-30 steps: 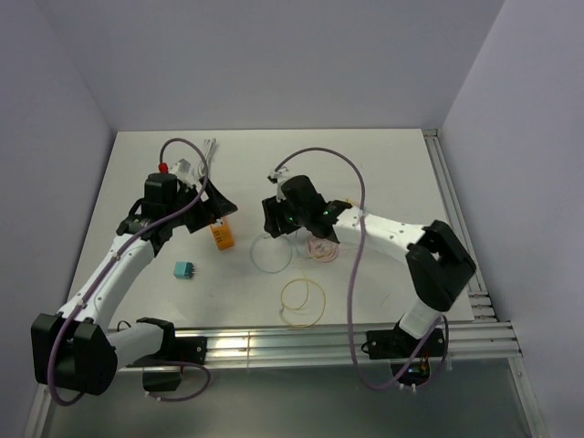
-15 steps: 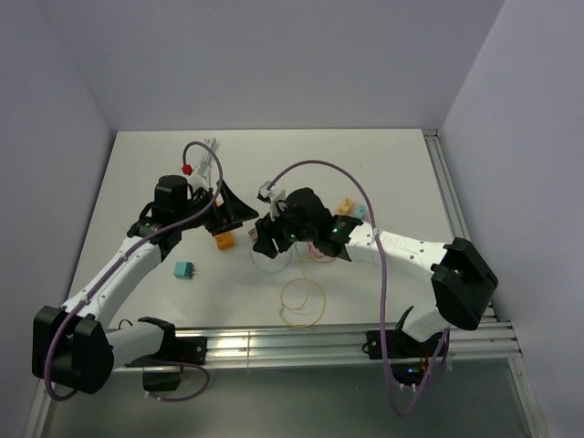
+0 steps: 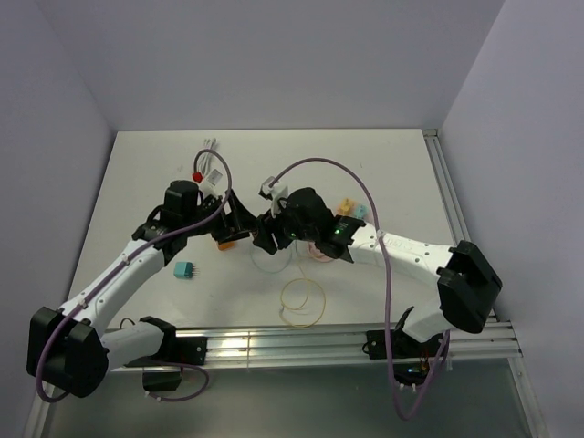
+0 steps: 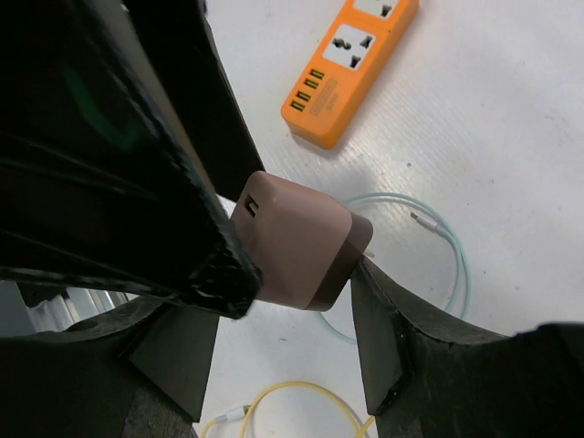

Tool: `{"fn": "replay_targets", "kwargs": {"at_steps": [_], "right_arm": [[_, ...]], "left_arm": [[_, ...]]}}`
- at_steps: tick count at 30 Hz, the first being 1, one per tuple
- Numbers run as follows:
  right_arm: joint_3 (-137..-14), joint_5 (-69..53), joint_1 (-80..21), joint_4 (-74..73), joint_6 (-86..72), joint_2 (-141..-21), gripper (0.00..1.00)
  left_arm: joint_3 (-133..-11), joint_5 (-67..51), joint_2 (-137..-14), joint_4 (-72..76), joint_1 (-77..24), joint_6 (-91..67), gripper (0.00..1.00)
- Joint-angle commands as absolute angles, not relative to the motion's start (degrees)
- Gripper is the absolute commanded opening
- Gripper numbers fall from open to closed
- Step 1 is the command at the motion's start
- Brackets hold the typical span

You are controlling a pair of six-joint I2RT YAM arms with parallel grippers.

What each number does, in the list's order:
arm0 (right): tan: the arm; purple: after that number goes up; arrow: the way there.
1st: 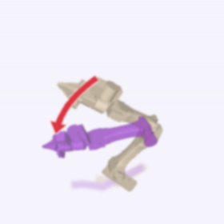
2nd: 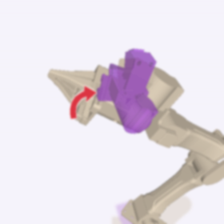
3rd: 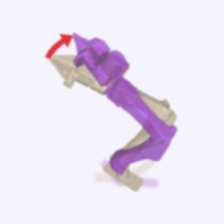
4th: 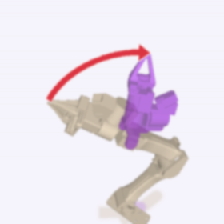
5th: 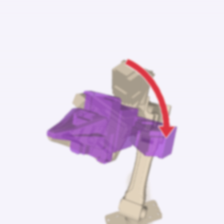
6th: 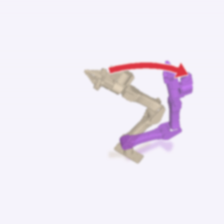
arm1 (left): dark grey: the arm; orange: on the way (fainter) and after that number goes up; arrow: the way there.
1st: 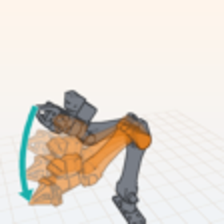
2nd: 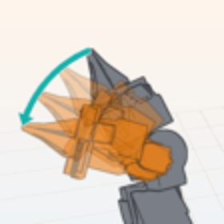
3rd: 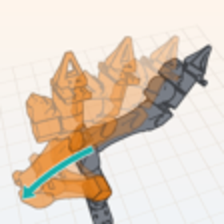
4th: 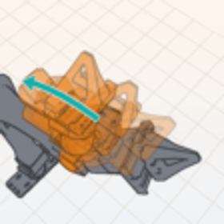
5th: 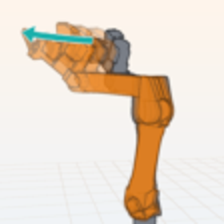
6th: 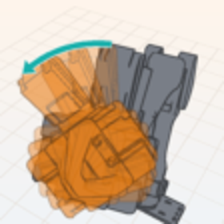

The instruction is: Insert the plug

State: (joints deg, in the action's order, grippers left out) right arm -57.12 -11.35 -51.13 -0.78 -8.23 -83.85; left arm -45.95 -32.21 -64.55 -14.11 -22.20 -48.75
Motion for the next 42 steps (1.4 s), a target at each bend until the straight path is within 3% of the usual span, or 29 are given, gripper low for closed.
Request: {"fn": "replay_targets", "kwargs": {"at_steps": [1,5,10,13,14,16,17,19,20,21,27,32,42], "right_arm": [[-58.0,-9.9,-51.9,3.2,-8.0,-79.3,0.00],[-57.1,-9.7,-52.2,4.0,-8.3,-77.9,0.00],[-57.4,-9.1,-52.3,3.1,-9.1,-77.3,0.00],[-57.4,-9.2,-52.3,2.0,-10.1,-76.6,0.08],[-57.1,-10.3,-52.3,1.8,-10.3,-76.6,0.16],[-57.1,-10.6,-52.3,0.4,-10.6,-76.0,0.34],[-57.6,-10.7,-52.4,-1.3,-11.2,-75.9,0.48],[-57.4,-10.8,-52.3,-4.4,-12.3,-74.4,0.59],[-56.4,-10.5,-52.1,-5.2,-13.2,-73.4,0.73],[-55.7,-10.8,-51.9,-5.8,-13.7,-71.1,0.75],[-51.9,-23.9,-45.7,-8.7,-17.6,-64.2,0.77],[-51.1,-37.2,-40.7,-7.9,-20.5,-64.0,0.70],[-48.1,-46.5,-38.8,1.6,-24.1,-63.6,0.59]], "left_arm": [[-46.8,-30.7,-64.9,-12.6,-24.2,-49.7,0.75],[-47.2,-30.4,-66.0,-11.1,-25.7,-50.8,0.68],[-48.3,-31.3,-67.8,-9.7,-27.2,-50.6,0.45],[-48.2,-32.6,-68.4,-9.0,-27.2,-49.9,0.13],[-48.0,-33.1,-68.5,-8.7,-27.3,-49.6,0.00],[-47.6,-33.3,-68.5,-8.4,-27.2,-48.8,0.00],[-47.5,-33.7,-68.2,-8.3,-27.2,-47.6,0.00],[-47.7,-32.4,-67.2,-9.9,-27.3,-45.6,0.00],[-47.9,-31.6,-66.7,-10.5,-27.2,-43.5,0.00],[-47.9,-30.9,-65.6,-11.2,-27.2,-42.6,0.00],[-45.5,-33.9,-61.9,-8.6,-27.2,-37.5,0.00],[-43.3,-44.3,-60.5,-2.3,-27.2,-37.4,0.00],[-44.1,-55.5,-57.4,0.2,-28.1,-35.7,0.00]]}}
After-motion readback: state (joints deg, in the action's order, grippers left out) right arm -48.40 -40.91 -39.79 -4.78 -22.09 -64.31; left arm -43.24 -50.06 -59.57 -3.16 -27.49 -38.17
